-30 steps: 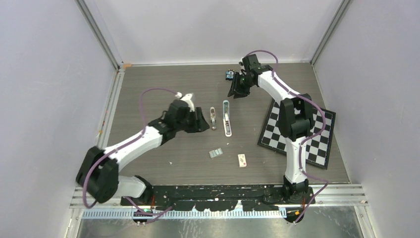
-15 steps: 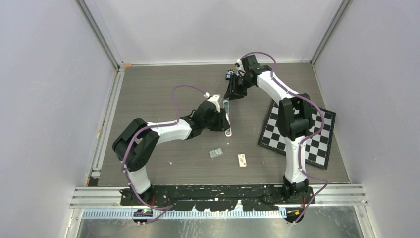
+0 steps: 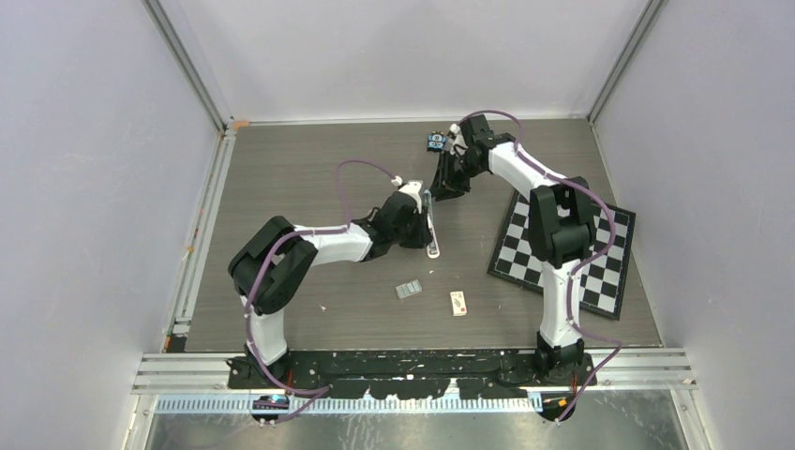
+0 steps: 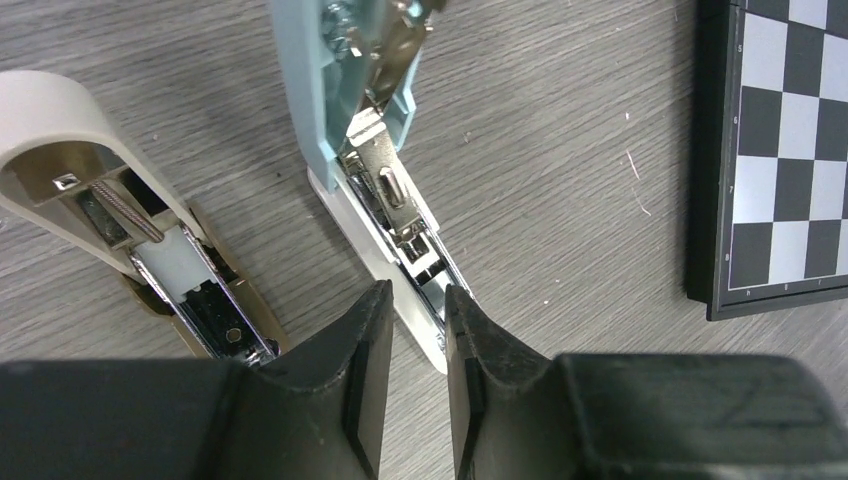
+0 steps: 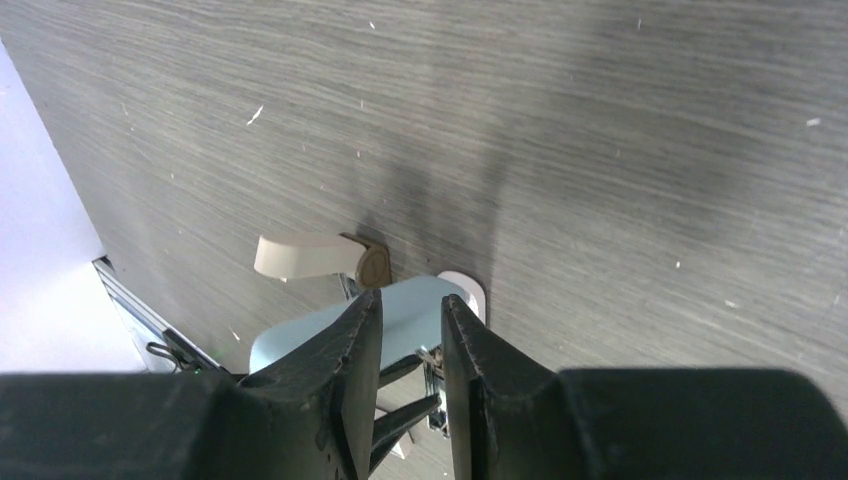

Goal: Load the staples into the stapler

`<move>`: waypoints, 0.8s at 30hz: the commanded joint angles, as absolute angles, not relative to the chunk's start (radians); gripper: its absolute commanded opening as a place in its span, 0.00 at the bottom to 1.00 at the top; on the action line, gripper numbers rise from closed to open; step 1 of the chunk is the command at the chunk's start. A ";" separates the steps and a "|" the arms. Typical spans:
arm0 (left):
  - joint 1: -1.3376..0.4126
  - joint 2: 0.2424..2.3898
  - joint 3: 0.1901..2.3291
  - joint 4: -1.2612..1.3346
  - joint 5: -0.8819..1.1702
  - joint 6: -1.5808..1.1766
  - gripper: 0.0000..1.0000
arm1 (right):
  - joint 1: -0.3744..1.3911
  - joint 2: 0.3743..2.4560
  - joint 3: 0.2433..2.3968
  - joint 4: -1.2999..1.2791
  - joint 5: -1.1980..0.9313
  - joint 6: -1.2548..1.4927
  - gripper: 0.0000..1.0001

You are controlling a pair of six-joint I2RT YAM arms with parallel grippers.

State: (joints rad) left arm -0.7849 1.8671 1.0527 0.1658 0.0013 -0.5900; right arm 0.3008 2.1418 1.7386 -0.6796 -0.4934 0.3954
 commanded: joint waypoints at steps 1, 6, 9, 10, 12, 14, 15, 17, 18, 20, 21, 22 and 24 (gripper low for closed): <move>-0.798 1.883 1.073 0.176 -0.044 -0.554 0.25 | 0.297 2.005 1.699 -0.630 -0.522 0.398 0.33; -0.801 1.897 1.078 0.163 -0.057 -0.546 0.24 | 0.297 1.958 1.643 -0.608 -0.523 0.402 0.33; -0.803 1.900 1.080 0.153 -0.061 -0.540 0.23 | 0.296 1.937 1.618 -0.600 -0.512 0.410 0.32; -0.804 1.898 1.080 0.150 -0.062 -0.541 0.23 | 0.297 1.929 1.610 -0.600 -0.493 0.420 0.32; -0.804 1.881 1.077 0.145 -0.061 -0.546 0.23 | 0.296 1.908 1.594 -0.605 -0.437 0.444 0.33; -0.805 1.837 1.080 0.126 -0.063 -0.557 0.26 | 0.296 1.885 1.580 -0.626 -0.386 0.461 0.33; -0.804 1.812 1.087 0.106 -0.067 -0.564 0.28 | 0.295 1.875 1.575 -0.638 -0.375 0.466 0.33; -0.803 1.759 1.097 0.069 -0.084 -0.569 0.33 | 0.296 1.851 1.551 -0.649 -0.366 0.474 0.33; -0.802 1.732 1.100 0.053 -0.097 -0.569 0.36 | 0.295 1.832 1.534 -0.651 -0.362 0.479 0.33; -0.792 1.687 1.106 0.030 -0.111 -0.569 0.40 | 0.296 1.803 1.483 -0.632 -0.362 0.499 0.32; -0.783 1.670 1.110 0.024 -0.112 -0.572 0.41 | 0.296 1.789 1.454 -0.620 -0.367 0.510 0.32; -0.772 1.657 1.114 0.017 -0.110 -0.574 0.42 | 0.298 1.776 1.427 -0.603 -0.373 0.523 0.32; -0.745 1.644 1.126 0.014 -0.099 -0.571 0.43 | 0.307 1.755 1.373 -0.571 -0.379 0.545 0.31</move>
State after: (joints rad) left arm -0.7872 1.7226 1.0679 0.0311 -0.0723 -0.5697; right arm 0.2989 1.8343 1.4429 -0.6247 -0.3855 0.4892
